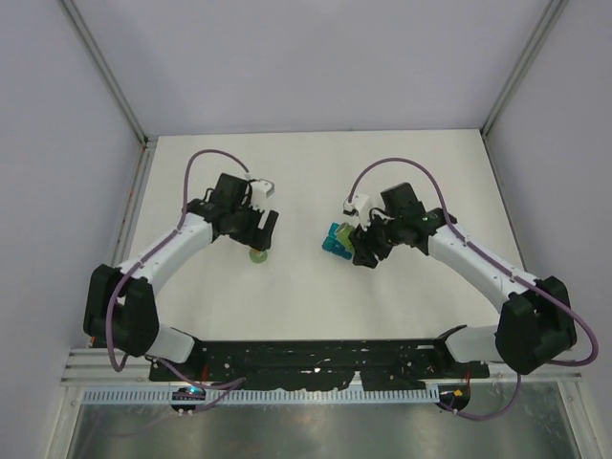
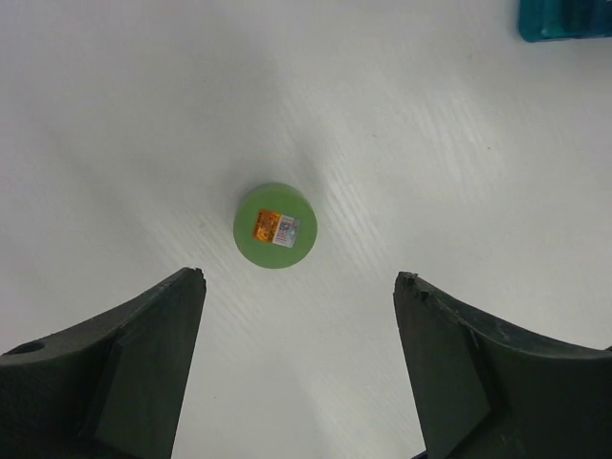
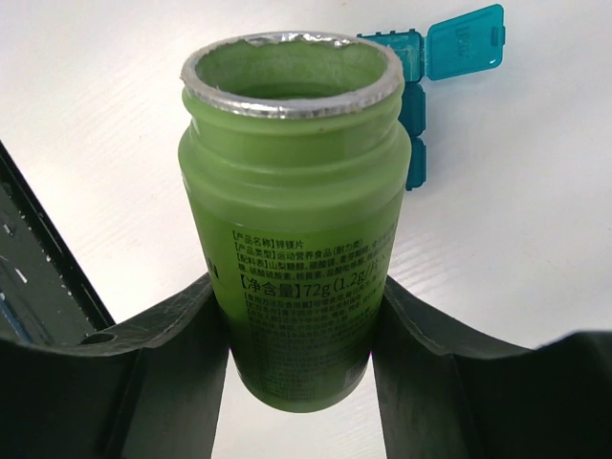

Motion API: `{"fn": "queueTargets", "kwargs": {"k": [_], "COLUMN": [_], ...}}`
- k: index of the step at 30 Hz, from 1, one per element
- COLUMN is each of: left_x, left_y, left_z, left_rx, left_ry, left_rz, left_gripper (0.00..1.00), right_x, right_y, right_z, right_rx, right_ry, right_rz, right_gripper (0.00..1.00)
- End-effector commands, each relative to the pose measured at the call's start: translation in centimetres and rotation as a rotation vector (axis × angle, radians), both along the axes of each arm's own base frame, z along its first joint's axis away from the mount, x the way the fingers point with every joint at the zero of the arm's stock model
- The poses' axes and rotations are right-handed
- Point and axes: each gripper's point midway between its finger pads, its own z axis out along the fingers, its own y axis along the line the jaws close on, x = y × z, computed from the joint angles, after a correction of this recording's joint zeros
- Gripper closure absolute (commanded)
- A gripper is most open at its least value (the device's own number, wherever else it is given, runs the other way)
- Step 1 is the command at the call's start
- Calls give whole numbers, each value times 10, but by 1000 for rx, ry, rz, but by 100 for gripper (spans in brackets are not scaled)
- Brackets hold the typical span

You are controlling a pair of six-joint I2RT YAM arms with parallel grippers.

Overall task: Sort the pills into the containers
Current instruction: Place the lid of the pill bottle at the center of the board, then adjust the pill container at the center of the board.

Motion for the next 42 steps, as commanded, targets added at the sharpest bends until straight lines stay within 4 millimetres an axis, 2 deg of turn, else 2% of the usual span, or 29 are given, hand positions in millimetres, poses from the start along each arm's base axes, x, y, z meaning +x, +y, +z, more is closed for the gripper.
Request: {"fn": "queueTargets", "kwargs": {"k": [1, 5, 8, 16, 26, 32, 38, 42], "left_x": [-5, -11, -12, 11, 50, 69, 80, 86], "left_y": [-13, -27, -45, -91, -148, -179, -207, -216], "left_z": [31, 47, 57, 67, 46, 40, 28, 16], "left_rx": [-86, -169, -261, -448, -593, -654, -689, -681], "left_ry": [-121, -162, -157, -58, 123, 166, 228, 241], "left_rz": [-142, -221, -273, -283, -272, -264, -232, -217], "left_gripper": [17, 16, 16, 14, 13, 13, 14, 14], "right_x": [29, 34, 34, 28, 17, 5, -8, -13], "right_y": [15, 19, 20, 14, -12, -25, -32, -35], "right_z": [5, -1, -3, 1, 4, 5, 3, 5], "right_rx": [75, 83, 88, 82, 69, 58, 51, 51], "right_ry": [-81, -76, -71, -69, -50, -61, -50, -51], "right_rz": [-43, -48, -47, -65, -101, -80, -47, -32], "right_gripper": [95, 95, 95, 94, 94, 94, 95, 94]}}
